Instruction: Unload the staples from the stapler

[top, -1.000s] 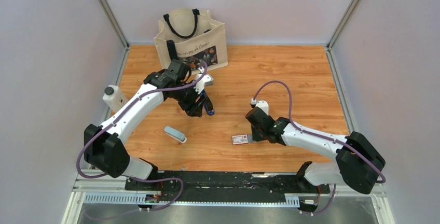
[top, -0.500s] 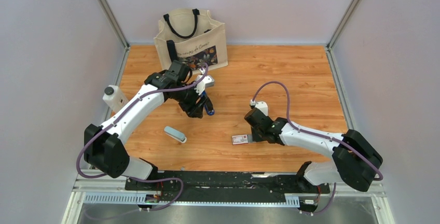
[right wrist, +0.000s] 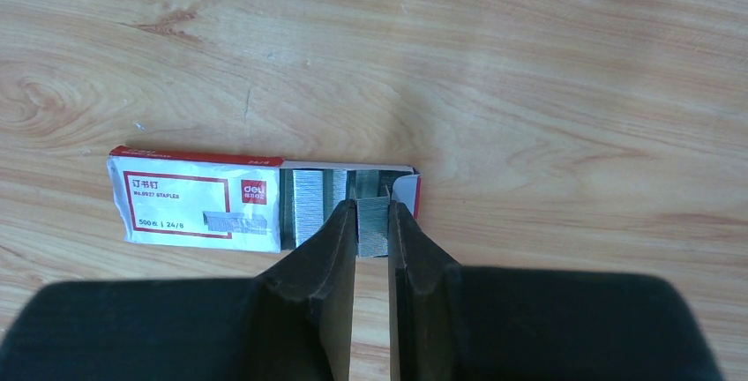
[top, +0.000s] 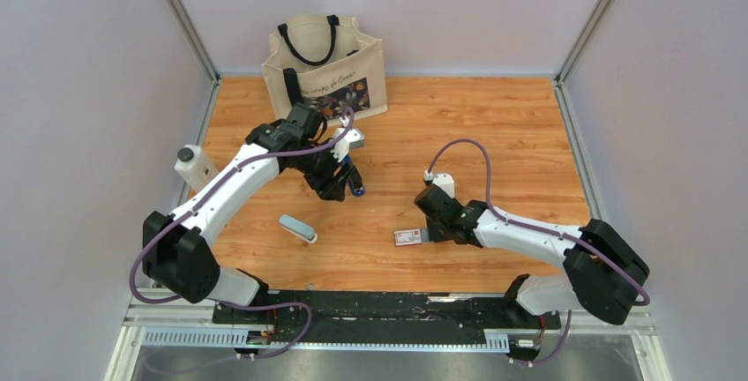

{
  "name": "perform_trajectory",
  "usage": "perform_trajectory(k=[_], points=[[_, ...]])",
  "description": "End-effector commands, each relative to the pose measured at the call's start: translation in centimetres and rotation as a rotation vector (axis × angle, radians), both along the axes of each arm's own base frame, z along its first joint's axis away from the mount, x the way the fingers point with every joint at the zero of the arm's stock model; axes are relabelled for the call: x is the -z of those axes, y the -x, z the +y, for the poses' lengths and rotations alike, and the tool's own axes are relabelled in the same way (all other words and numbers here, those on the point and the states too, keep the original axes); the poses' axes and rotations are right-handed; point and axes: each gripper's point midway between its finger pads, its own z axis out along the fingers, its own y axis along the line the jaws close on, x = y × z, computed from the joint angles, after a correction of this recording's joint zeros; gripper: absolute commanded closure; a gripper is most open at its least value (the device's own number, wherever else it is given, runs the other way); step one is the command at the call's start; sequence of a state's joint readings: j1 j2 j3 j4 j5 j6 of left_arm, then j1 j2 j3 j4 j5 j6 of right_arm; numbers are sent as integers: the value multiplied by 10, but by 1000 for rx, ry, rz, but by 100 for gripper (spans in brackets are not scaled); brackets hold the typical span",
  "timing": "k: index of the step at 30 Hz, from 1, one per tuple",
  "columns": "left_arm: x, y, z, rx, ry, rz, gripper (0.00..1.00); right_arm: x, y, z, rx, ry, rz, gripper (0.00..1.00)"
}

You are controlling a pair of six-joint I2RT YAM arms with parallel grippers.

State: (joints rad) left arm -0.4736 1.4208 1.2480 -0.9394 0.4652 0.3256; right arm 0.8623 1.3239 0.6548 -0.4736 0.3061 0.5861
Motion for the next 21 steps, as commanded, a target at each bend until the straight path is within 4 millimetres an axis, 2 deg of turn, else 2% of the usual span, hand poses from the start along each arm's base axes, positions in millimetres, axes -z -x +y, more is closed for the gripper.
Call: perform_trajectory(k=[1, 9, 12, 17, 21], points=[[-10, 4, -3, 26, 29, -35, 35, -4, -8, 8, 0, -15, -35, 84], [-10, 4, -3, 28, 26, -41, 35, -4, -8, 9, -3, -12, -36, 82], [-9, 4, -2, 27, 25, -37, 35, -4, -7, 9, -5, -12, -36, 78], [-9, 4, -2, 30, 23, -41, 35, -5, -7, 9, -7, -13, -36, 66], [-10, 4, -2, 29, 24, -42, 35, -6, -7, 9, -7, -15, -41, 63]])
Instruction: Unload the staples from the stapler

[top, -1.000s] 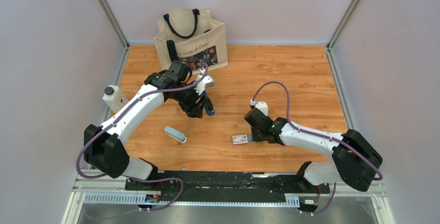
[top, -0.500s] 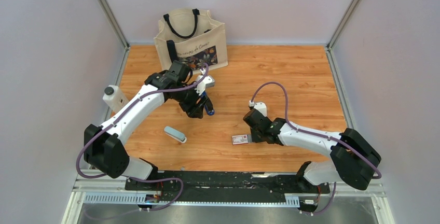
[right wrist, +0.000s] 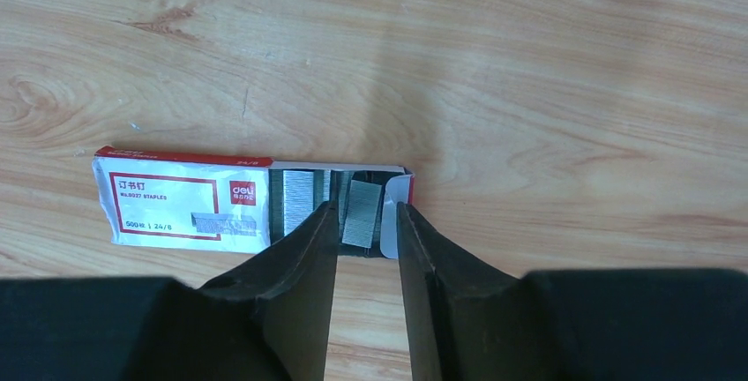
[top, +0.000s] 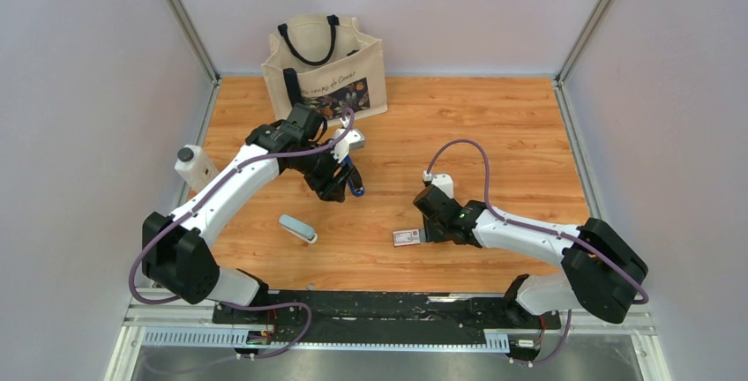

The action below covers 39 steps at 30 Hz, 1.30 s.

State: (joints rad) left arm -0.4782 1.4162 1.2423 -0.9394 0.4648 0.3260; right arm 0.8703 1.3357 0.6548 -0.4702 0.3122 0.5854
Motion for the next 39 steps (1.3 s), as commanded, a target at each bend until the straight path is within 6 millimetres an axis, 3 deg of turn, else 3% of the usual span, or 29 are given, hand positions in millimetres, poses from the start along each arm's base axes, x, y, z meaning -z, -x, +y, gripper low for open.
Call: perform_trajectory(k=[1, 6, 13, 17, 22, 32, 39], points=[[-11, 2, -2, 27, 26, -45, 35, -9, -8, 9, -1, -28, -44, 63], [-11, 3, -2, 27, 22, -45, 35, -20, -11, 8, 3, -49, -76, 63], [-8, 4, -7, 56, 12, -43, 35, -61, -15, 13, -8, -134, -157, 62], [-1, 6, -13, 106, -7, -43, 35, -71, -16, 9, -2, -155, -180, 62], [19, 13, -29, 227, -53, -53, 39, -54, -16, -3, 59, -208, -123, 69], [72, 20, -57, 384, -183, -58, 43, -37, -16, -20, 172, -360, -42, 72], [93, 14, -78, 425, -214, -96, 43, -21, -11, -11, 188, -522, 62, 77]])
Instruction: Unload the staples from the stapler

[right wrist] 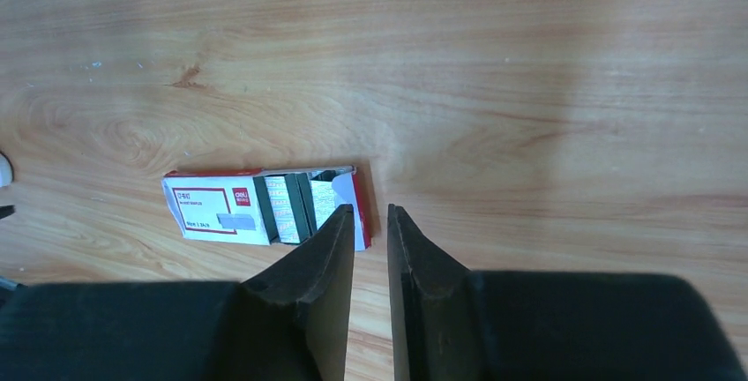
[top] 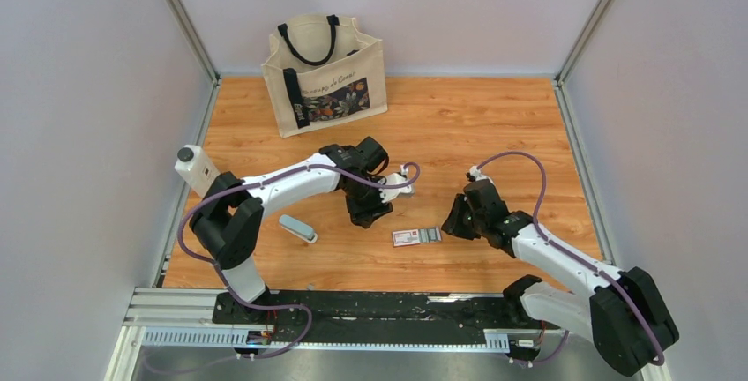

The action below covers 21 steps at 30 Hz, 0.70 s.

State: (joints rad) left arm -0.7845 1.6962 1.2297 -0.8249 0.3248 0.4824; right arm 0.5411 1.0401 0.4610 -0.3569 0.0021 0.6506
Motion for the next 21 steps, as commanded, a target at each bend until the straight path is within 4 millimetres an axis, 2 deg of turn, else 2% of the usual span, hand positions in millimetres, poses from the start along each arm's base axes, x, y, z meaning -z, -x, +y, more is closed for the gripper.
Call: perform_trajectory(k=[1, 7, 17, 21], points=[[6, -15, -15, 44, 14, -83, 43, -6, -1, 25, -37, -192, 21, 78], [16, -17, -22, 75, -12, -104, 43, -2, 2, 23, -22, -265, 49, 80], [20, -10, -38, 121, -28, -116, 43, 9, 6, 19, -14, -274, 74, 82], [25, -8, -40, 129, -39, -109, 43, 7, 6, 18, -12, -285, 65, 82]])
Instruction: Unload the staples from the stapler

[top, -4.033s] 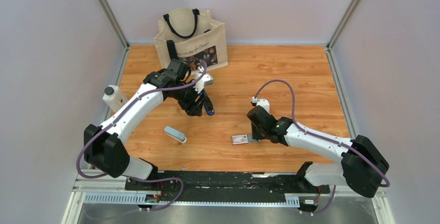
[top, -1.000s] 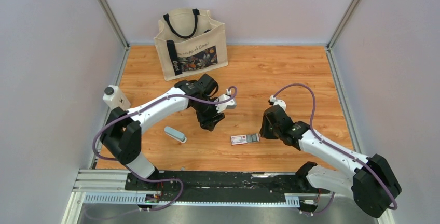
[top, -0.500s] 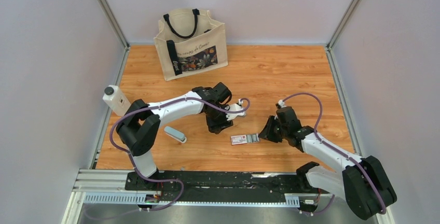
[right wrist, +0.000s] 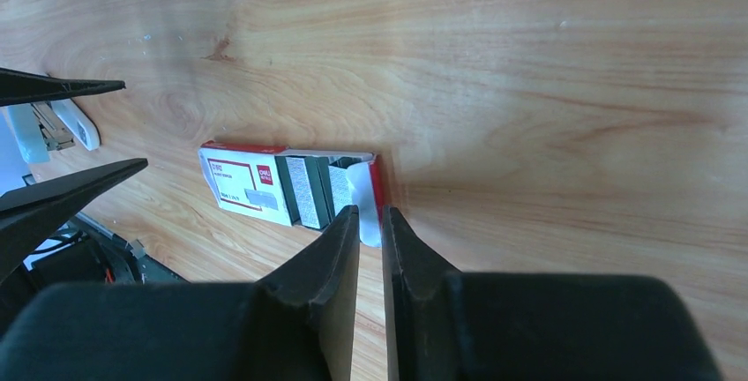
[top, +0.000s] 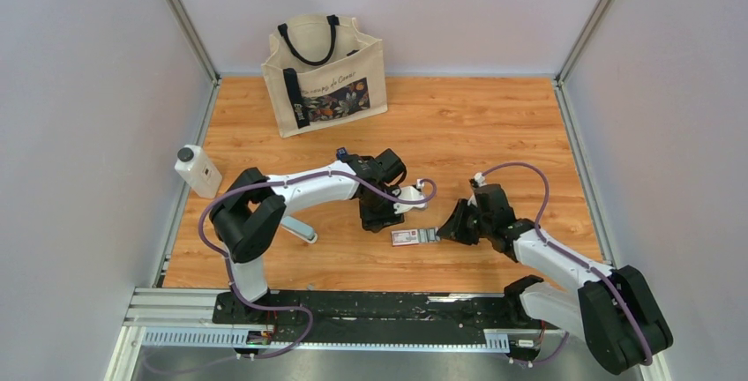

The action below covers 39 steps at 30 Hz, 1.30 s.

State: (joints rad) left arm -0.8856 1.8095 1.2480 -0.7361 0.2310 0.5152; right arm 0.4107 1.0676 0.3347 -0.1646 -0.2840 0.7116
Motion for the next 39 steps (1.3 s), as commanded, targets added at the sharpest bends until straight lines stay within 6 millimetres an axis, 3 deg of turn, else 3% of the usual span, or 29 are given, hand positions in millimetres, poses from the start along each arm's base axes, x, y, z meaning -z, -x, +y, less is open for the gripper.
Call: perform_trajectory(k=[1, 6, 11, 21, 39], points=[[-6, -7, -14, 24, 27, -30, 43, -7, -4, 4, -1, -47, -27, 82], [-3, -5, -14, 30, 19, -26, 43, -16, -8, -6, 19, -38, -56, 82], [-3, -5, -17, 28, 21, -21, 42, -10, -8, -15, 38, -35, -40, 82], [-7, -3, -25, 37, 28, -15, 42, -2, -6, -6, 18, -97, -16, 81], [8, 5, -29, 59, 7, 13, 41, 10, 0, -4, 18, -115, 20, 82]])
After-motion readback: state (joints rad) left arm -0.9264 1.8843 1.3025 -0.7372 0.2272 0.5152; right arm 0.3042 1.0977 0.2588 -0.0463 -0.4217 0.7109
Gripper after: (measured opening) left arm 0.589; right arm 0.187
